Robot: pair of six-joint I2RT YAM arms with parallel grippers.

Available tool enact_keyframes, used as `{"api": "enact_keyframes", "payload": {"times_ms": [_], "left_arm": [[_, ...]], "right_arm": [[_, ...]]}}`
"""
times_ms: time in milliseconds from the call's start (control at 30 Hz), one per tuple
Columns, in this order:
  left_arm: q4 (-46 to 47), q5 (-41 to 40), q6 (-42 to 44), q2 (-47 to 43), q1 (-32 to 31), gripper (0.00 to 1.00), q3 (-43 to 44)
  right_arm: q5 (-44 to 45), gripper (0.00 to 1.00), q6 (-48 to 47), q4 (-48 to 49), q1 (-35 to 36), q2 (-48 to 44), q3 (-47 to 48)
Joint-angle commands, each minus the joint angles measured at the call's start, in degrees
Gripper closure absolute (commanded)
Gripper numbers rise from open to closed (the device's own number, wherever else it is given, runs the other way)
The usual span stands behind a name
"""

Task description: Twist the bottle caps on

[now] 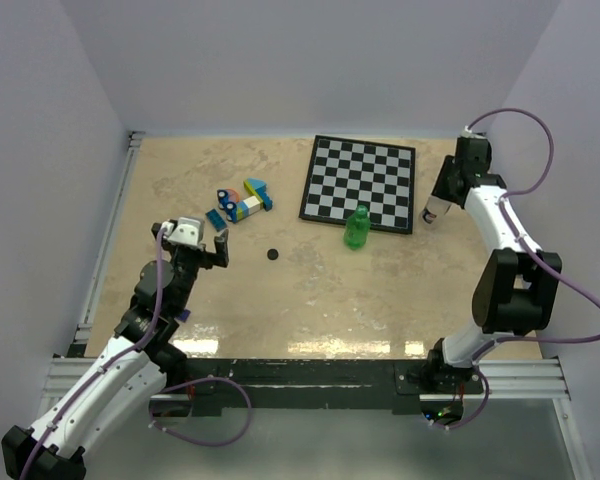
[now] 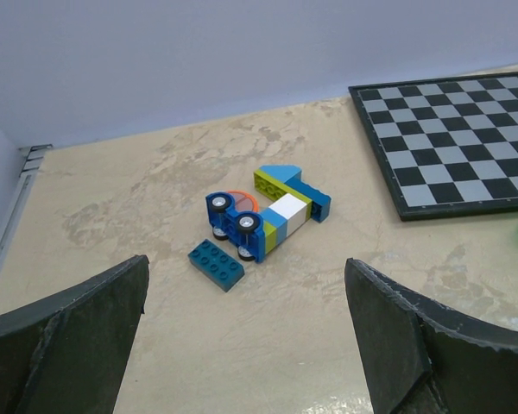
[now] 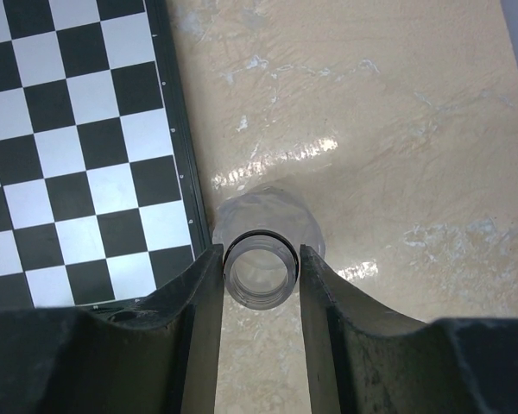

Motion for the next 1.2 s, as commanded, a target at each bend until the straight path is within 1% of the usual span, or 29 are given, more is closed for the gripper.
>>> {"api": "enact_keyframes", "payload": {"times_ms": [0, 133, 233, 300, 367, 467, 533, 567, 733, 800, 967, 1167], "left_arm": [[2.4, 7.1, 0.9, 0.7, 0.4, 0.0, 2.6], [3.4, 12.5, 2.2, 2.3, 0.4, 0.0, 3.4], [4.0, 16.0, 3.6, 3.2, 0.4, 0.0, 4.4], [4.5, 18.7, 5.2, 3.7, 0.4, 0.0, 5.4], [5.3, 23.1, 8.3, 4.5, 0.4, 0.0, 6.2], [6.8, 28.8, 11.7, 5.9, 0.4, 0.0, 7.0], [7.4, 31.8, 12.7, 7.0, 0.4, 0.0, 8.2], [7.8, 33.4, 13.0, 7.7, 0.4, 0.0, 8.7], [9.0, 40.5, 13.2, 11.2, 0.3, 0.01, 11.7], [9.0, 43.4, 13.0, 12.4, 0.3, 0.01, 12.9], [9.7, 49.2, 11.7, 15.4, 0.2, 0.0, 15.1], [8.8, 54.8, 11.3, 18.4, 0.0, 0.0, 17.5]], "right_arm": [[0.1, 1.0, -2.7, 1.2, -0.3, -7.5, 2.7], [-1.8, 1.0, -4.5, 2.0, -0.1, -12.6, 4.2], [-5.0, 1.0, -5.3, 2.8, 0.4, -16.0, 5.5], [-7.9, 1.0, -7.1, 2.3, 2.0, -17.3, 7.1], [-11.1, 1.0, -8.1, 2.9, 4.1, -18.7, 8.4], [-15.3, 1.0, -8.9, 3.4, 11.1, -20.5, 9.9], [-19.1, 1.0, -8.6, 3.4, 14.1, -21.3, 10.4], [-20.6, 1.0, -8.3, 3.9, 15.0, -21.9, 10.2], [-28.7, 1.0, -6.5, 6.1, 24.3, -23.1, 8.5], [-30.3, 1.0, -6.4, 5.7, 27.6, -22.7, 8.6], [-34.4, 1.0, -2.7, 8.3, 32.4, -22.7, 6.1], [-36.3, 1.0, -0.6, 8.0, 36.8, -21.8, 5.4]]}}
